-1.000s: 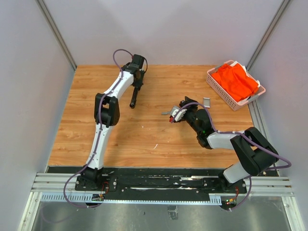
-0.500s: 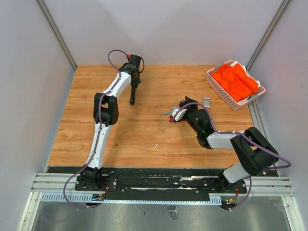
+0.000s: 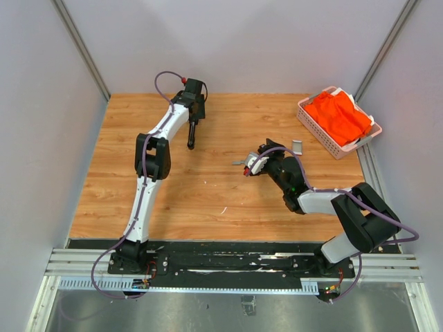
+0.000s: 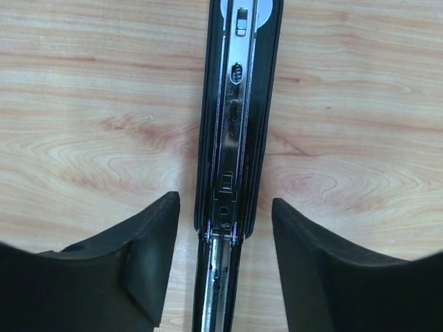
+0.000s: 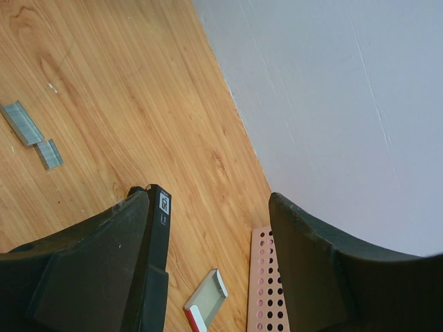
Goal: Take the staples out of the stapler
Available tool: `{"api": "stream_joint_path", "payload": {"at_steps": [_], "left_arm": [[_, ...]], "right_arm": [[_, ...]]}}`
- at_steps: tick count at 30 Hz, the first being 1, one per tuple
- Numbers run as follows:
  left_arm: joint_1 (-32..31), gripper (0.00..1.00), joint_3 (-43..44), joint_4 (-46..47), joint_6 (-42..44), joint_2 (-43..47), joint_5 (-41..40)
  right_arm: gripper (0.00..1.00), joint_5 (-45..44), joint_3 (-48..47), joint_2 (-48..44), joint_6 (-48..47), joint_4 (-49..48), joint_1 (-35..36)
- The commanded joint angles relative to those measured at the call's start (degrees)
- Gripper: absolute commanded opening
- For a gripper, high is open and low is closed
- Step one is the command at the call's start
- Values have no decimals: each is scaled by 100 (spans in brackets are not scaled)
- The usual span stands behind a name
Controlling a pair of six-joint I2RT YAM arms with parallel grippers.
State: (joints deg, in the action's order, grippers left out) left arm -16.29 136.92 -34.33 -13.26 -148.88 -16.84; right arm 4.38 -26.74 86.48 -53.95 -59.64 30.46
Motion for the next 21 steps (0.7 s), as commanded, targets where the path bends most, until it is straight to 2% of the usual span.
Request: {"api": "stream_joint_path", "payload": {"at_steps": [1, 4, 10, 15, 21], "left_arm": [[-5, 64, 0, 142, -92, 54, 25], [-5, 73, -61, 99, -123, 215, 51], [4, 99, -658, 123, -112, 1064, 235], [4, 98, -1692, 345, 25, 2270, 441], [5, 98, -2808, 145, 138, 3576, 690]], "right_arm": [[72, -104, -163, 40, 64, -181, -72], [72, -118, -173, 28, 65, -165, -72], [73, -166, -238, -114, 218, 7, -91], [73, -151, -343, -277, 502, 336, -110], [73, -110, -597, -543, 1029, 1005, -169]]}}
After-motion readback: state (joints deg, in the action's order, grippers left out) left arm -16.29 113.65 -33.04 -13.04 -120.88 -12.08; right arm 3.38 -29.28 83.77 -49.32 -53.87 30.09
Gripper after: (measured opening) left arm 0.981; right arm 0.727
